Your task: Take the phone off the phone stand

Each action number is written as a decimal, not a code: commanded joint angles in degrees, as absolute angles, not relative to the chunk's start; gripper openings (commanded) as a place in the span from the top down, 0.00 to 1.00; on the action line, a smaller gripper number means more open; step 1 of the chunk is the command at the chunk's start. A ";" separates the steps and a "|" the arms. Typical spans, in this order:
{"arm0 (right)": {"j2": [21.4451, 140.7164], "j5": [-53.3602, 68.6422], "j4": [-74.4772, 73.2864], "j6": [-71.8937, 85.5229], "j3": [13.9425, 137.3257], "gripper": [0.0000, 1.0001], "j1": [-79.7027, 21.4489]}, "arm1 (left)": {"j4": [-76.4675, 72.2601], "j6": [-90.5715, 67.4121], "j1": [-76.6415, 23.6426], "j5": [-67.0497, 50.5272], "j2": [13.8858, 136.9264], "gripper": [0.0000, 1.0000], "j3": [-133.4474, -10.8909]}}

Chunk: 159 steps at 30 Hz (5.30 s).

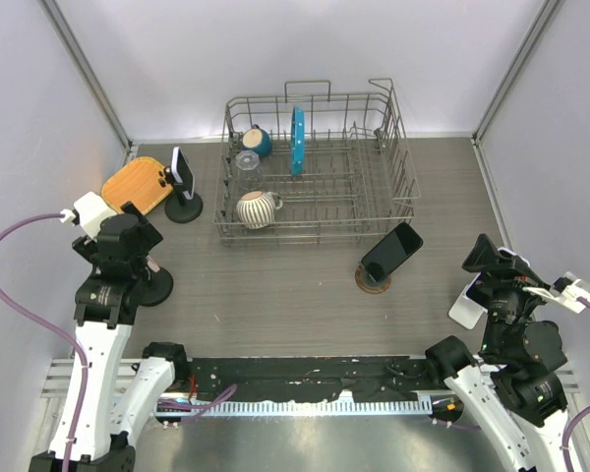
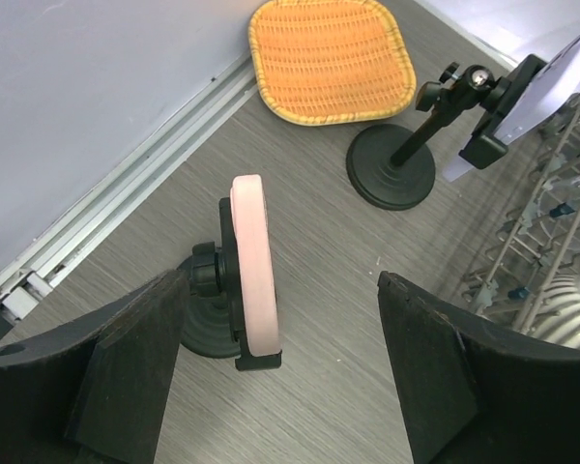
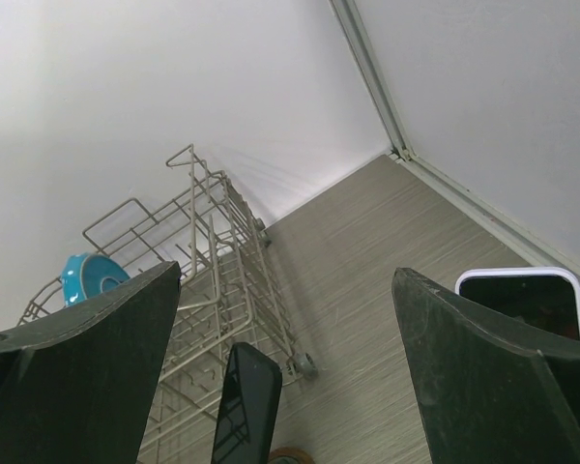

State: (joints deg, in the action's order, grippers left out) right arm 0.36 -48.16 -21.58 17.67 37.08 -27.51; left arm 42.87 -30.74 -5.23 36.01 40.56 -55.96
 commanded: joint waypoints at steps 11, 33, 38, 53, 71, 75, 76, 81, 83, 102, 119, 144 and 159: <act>0.09 -49.75 -20.65 18.11 38.58 0.04 -28.74 | 37.00 -29.00 -5.10 37.53 44.74 0.36 -53.70; 0.18 -50.71 -21.18 18.28 38.94 0.04 -29.00 | 32.70 -20.83 -5.18 12.62 34.98 1.00 -53.87; 0.09 -50.80 -21.27 18.19 38.94 0.04 -29.00 | 32.43 -21.09 -5.19 -1.56 36.03 1.00 -55.63; 0.18 -51.24 -20.92 17.40 38.67 0.04 -29.09 | 30.41 -25.31 -21.49 -5.48 41.21 1.00 -59.41; 0.18 -48.78 -20.21 16.17 38.23 0.04 -29.00 | 26.10 -24.00 -51.06 25.39 56.51 1.00 -65.83; 0.17 -46.76 -19.69 15.56 37.79 0.04 -29.00 | 27.16 -23.99 -52.29 28.30 58.44 0.99 -65.92; 0.18 -44.84 -19.17 15.30 37.62 0.04 -29.00 | 27.16 -24.26 -52.73 28.65 58.80 0.99 -65.92; 0.17 -40.52 -18.46 14.15 37.26 0.04 -29.00 | 27.16 -24.79 -53.61 28.04 60.20 0.81 -66.44; 0.09 -39.12 -18.46 13.80 37.44 0.04 -29.00 | 27.16 -25.13 -53.61 27.51 60.38 0.68 -66.62; 34.44 -7.32 -34.27 14.85 61.07 0.03 -29.00 | 37.27 -19.86 -36.77 13.91 54.77 0.10 -71.91; 63.10 13.64 -25.13 23.91 69.43 0.02 -36.18 | 27.77 -16.26 -17.05 3.95 26.73 0.06 -42.72; 88.94 -56.42 -24.34 25.66 87.19 0.00 -79.10 | 28.39 -17.31 -17.05 17.67 18.63 0.00 -40.78; 93.26 -60.38 -26.63 25.84 85.44 0.47 -79.28 | 26.98 -16.08 -17.05 9.51 19.69 0.00 -39.73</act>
State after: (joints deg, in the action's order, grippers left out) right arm 95.53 -56.07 -27.53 25.28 85.95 -79.13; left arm 30.20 -17.34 -17.32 13.93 19.03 -40.53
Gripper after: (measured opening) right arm 0.625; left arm 0.996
